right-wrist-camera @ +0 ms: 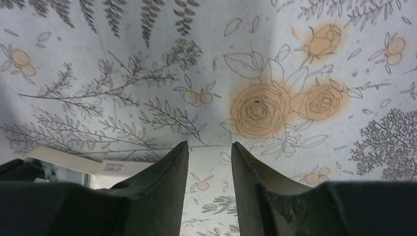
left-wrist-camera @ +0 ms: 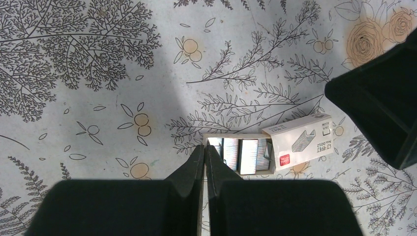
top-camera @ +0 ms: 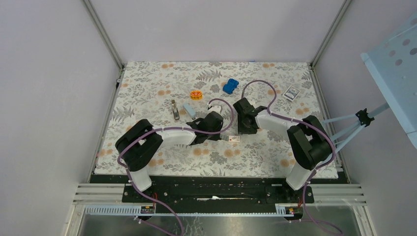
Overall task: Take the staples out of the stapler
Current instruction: Close the staple box at the center of the board.
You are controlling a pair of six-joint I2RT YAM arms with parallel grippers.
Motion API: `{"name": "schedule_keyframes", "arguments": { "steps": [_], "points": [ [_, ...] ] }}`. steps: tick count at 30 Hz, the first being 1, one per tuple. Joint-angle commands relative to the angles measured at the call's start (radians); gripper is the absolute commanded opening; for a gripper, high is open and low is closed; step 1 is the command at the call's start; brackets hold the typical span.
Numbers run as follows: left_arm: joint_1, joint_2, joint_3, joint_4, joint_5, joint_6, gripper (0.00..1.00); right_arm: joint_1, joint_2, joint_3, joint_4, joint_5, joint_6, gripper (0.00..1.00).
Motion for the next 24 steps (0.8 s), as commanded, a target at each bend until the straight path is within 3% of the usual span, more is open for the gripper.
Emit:
{"name": "schedule_keyframes", "arguments": {
  "steps": [1, 9, 24],
  "points": [
    [-0.006, 0.006, 0.046, 0.016, -0.018, -0.005, 0.04, -0.004, 0.033, 0.051, 0.024, -0.012, 0.013, 0.45],
    [-0.007, 0.013, 0.050, 0.016, -0.021, -0.007, 0.04, -0.003, 0.030, 0.020, 0.063, -0.138, -0.022, 0.45],
    [-0.007, 0.023, 0.058, 0.017, -0.030, -0.012, 0.03, 0.005, 0.023, -0.017, 0.069, -0.207, -0.027, 0.43]
  ]
}}
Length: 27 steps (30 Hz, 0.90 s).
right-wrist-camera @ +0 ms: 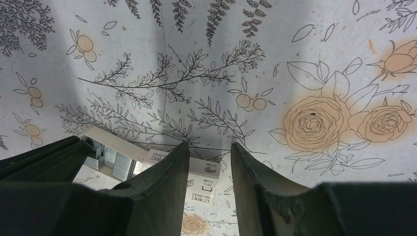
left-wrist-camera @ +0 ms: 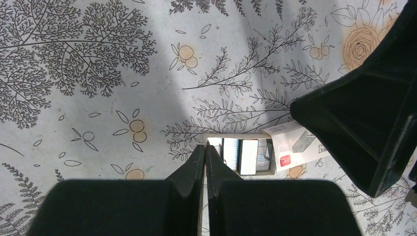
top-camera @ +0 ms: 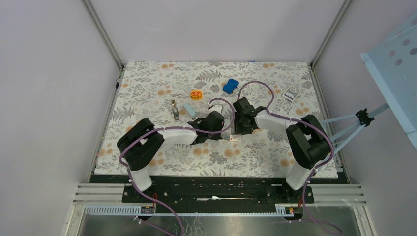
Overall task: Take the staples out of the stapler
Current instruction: Close the staple box at the center of the board.
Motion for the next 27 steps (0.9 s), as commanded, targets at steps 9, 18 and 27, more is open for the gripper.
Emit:
{"name": "schedule_keyframes", "arguments": {
  "steps": [9, 18, 27],
  "points": [
    [-0.005, 0.005, 0.036, 0.015, -0.030, -0.013, 0.03, 0.013, 0.021, -0.029, -0.049, -0.036, -0.003, 0.43],
    [-0.005, 0.006, 0.036, 0.016, -0.032, -0.015, 0.03, 0.020, 0.038, -0.020, -0.081, -0.041, -0.002, 0.43],
    [-0.004, 0.008, 0.039, 0.015, -0.036, -0.014, 0.03, 0.033, 0.041, -0.014, -0.117, -0.032, 0.026, 0.42]
  ]
}}
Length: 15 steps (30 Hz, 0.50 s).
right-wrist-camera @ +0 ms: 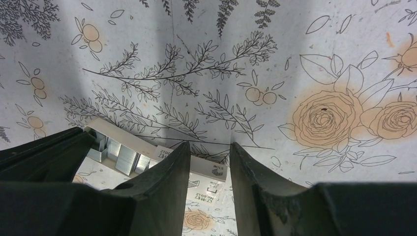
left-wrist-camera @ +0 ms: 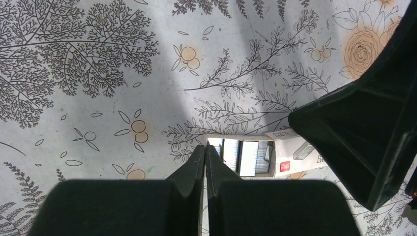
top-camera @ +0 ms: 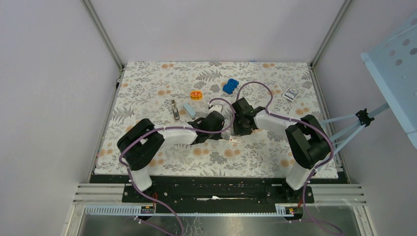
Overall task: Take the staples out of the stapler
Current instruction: Close the staple box at the center of the board.
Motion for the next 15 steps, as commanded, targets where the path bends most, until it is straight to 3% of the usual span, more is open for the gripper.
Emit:
{"name": "schedule_keyframes", "arguments": {
  "steps": [1, 15],
  "points": [
    [-0.004, 0.008, 0.038, 0.016, -0.029, -0.007, 0.02, 0.020, 0.036, -0.019, -0.109, -0.014, 0.034, 0.42],
    [-0.005, 0.006, 0.035, 0.016, -0.025, -0.007, 0.02, 0.021, 0.063, 0.002, -0.132, 0.004, 0.115, 0.42]
  ]
}}
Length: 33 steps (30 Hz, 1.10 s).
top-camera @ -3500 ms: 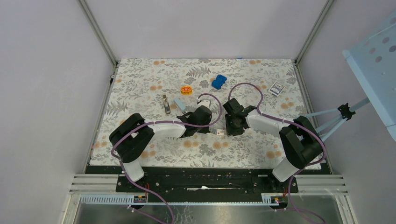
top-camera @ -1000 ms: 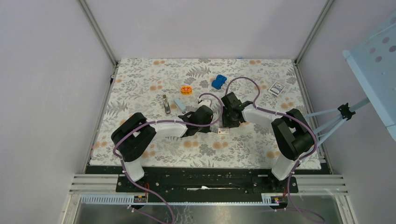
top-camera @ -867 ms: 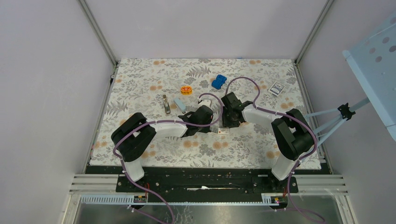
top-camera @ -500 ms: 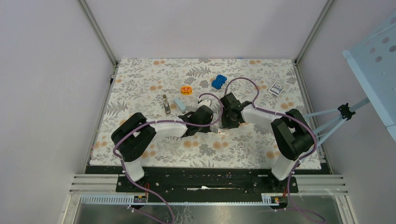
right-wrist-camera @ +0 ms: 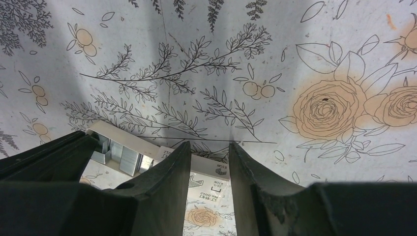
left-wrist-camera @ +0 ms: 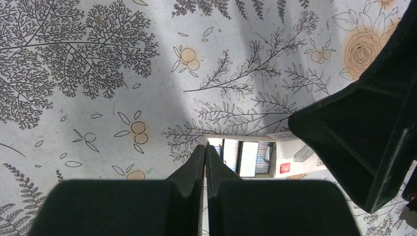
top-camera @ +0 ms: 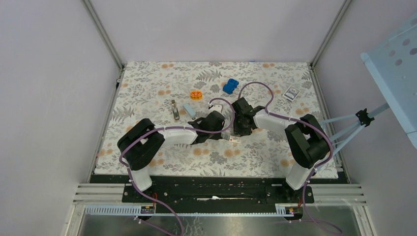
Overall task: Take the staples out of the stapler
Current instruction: Close the staple box at the center of the board.
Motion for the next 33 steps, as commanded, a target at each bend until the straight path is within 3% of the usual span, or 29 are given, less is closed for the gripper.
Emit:
{"name": "schedule_keyframes", "arguments": {
  "steps": [1, 18, 27, 33],
  "points": [
    [-0.005, 0.003, 0.030, 0.016, -0.024, -0.007, 0.02, 0.017, 0.058, -0.010, -0.104, -0.002, 0.057, 0.42],
    [-0.004, 0.002, 0.025, 0.016, -0.029, -0.024, 0.02, 0.018, 0.047, -0.034, -0.114, -0.003, 0.177, 0.42],
    [-0.004, 0.004, 0.022, 0.016, -0.034, -0.021, 0.02, 0.018, 0.022, -0.045, -0.131, -0.001, 0.190, 0.36],
    [-0.005, 0.004, 0.020, 0.016, -0.031, -0.022, 0.02, 0.017, 0.022, -0.032, -0.140, 0.025, 0.186, 0.38]
  ]
}}
